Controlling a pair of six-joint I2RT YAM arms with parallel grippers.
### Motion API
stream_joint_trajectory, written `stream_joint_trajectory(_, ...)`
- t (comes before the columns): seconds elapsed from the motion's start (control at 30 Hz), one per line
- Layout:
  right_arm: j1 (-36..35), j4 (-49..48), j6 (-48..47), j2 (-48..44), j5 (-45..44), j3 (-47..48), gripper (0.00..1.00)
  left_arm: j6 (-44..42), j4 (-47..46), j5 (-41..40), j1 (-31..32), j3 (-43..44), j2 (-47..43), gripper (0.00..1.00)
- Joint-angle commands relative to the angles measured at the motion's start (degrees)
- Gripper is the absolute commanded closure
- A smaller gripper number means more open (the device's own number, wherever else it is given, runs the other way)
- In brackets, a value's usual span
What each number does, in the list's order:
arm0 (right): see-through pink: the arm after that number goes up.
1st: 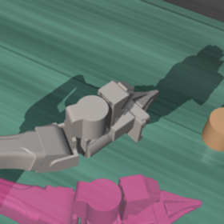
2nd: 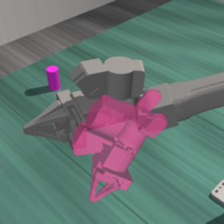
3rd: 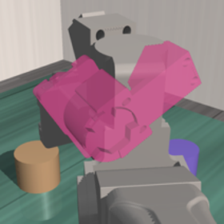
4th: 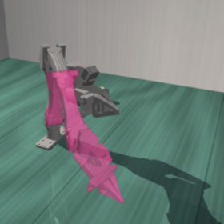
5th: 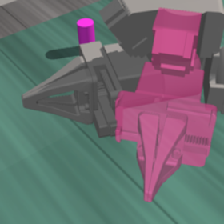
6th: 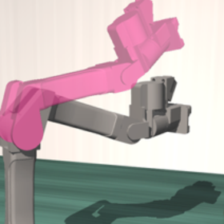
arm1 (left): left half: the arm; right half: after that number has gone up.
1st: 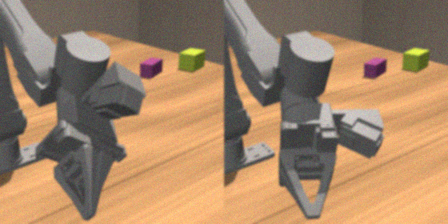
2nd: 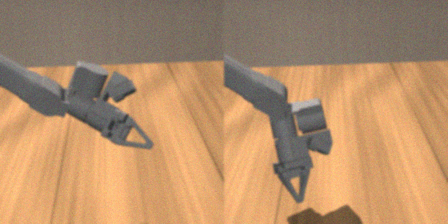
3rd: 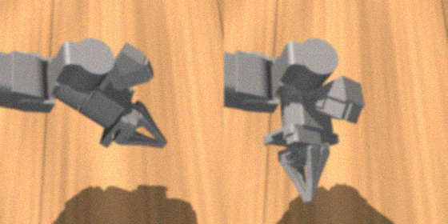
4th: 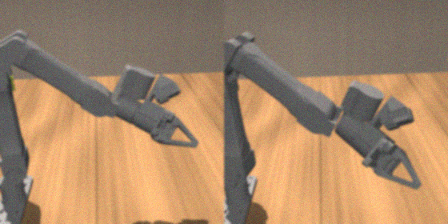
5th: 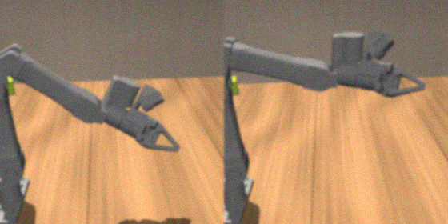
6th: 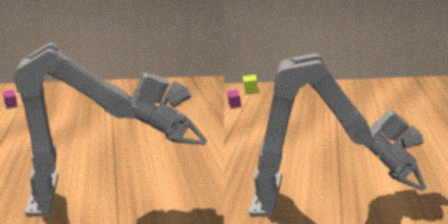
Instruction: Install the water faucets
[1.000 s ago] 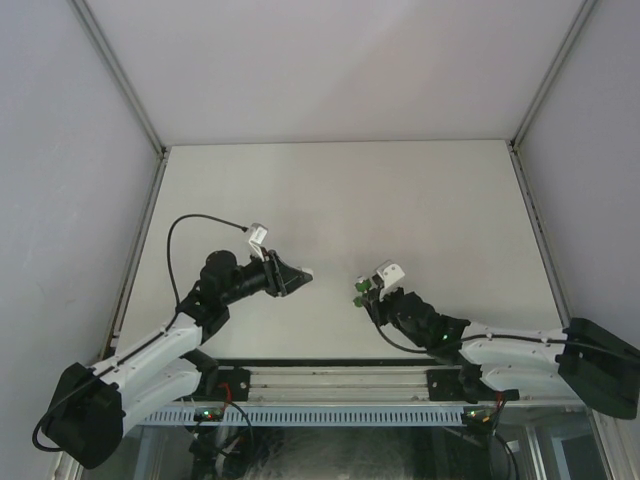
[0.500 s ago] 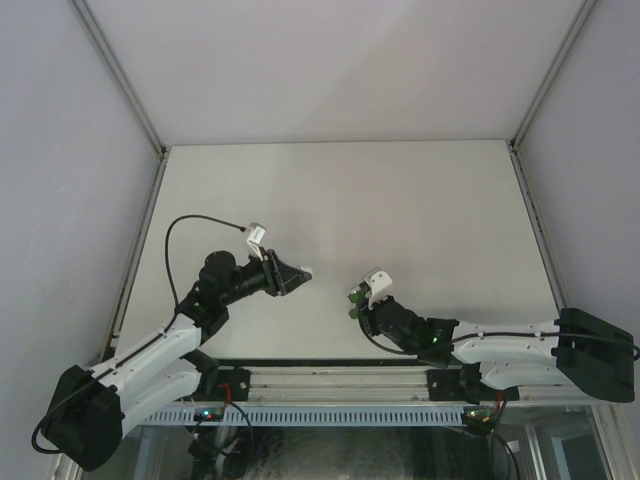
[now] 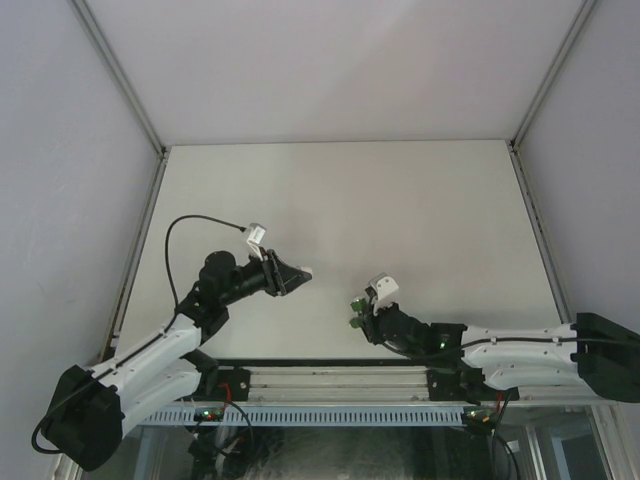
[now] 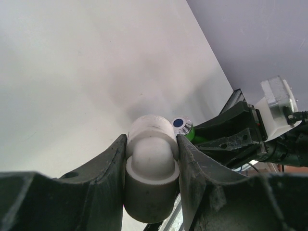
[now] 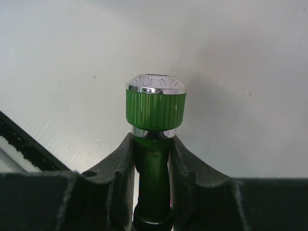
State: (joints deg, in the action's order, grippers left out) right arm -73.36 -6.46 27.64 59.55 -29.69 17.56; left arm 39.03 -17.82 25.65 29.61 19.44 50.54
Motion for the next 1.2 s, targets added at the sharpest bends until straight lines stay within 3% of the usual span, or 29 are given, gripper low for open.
stream_joint_trajectory(0.0, -0.9, -0.69, -2.11, -9.11, -4.32, -1.05, 1.0, 0.6, -2.56, 0.66, -0.34, -1.36, -2.12, 1.0)
stream_joint_trajectory(0.1, -0.23, -10.36, -8.04, -16.78, -6.98, -3.91, 1.0, 1.28, -2.78, 2.34, -0.42, -1.04, -3.7, 1.0)
stream_joint_trajectory(0.2, 3.34, -17.91, -14.35, -23.35, -2.42, -5.16, 1.0, 3.07, -3.59, 5.49, -1.23, -0.48, -5.64, 1.0)
stream_joint_trajectory(0.4, 16.48, -15.86, -17.29, -30.26, 14.49, -0.25, 1.0, 10.23, -5.16, 17.47, -7.9, 3.85, -5.52, 1.0)
stream_joint_trajectory(0.53, 24.68, -18.17, -23.99, -30.05, 24.21, 3.38, 1.0, 17.33, -7.86, 25.37, -9.62, 9.54, -2.97, 1.0)
stream_joint_trajectory(0.73, 27.32, -28.49, -42.86, -27.03, 37.61, 6.69, 1.0, 37.35, -27.17, 31.25, -9.79, 15.23, 3.4, 1.0)
stream_joint_trajectory(0.83, 28.99, -32.28, -45.44, -26.45, 43.89, 8.88, 1.0, 50.92, -42.69, 32.15, -9.75, 16.6, 7.57, 1.0)
stream_joint_trajectory(1.0, 29.67, -35.06, -50.33, -27.07, 51.18, 10.64, 1.0, 68.54, -60.35, 31.26, -9.75, 16.72, 15.11, 1.0)
stream_joint_trajectory(1.17, 28.71, -30.57, -62.84, -27.75, 57.05, 11.92, 1.0, 73.42, -61.02, 30.53, -9.24, 17.46, 17.36, 1.0)
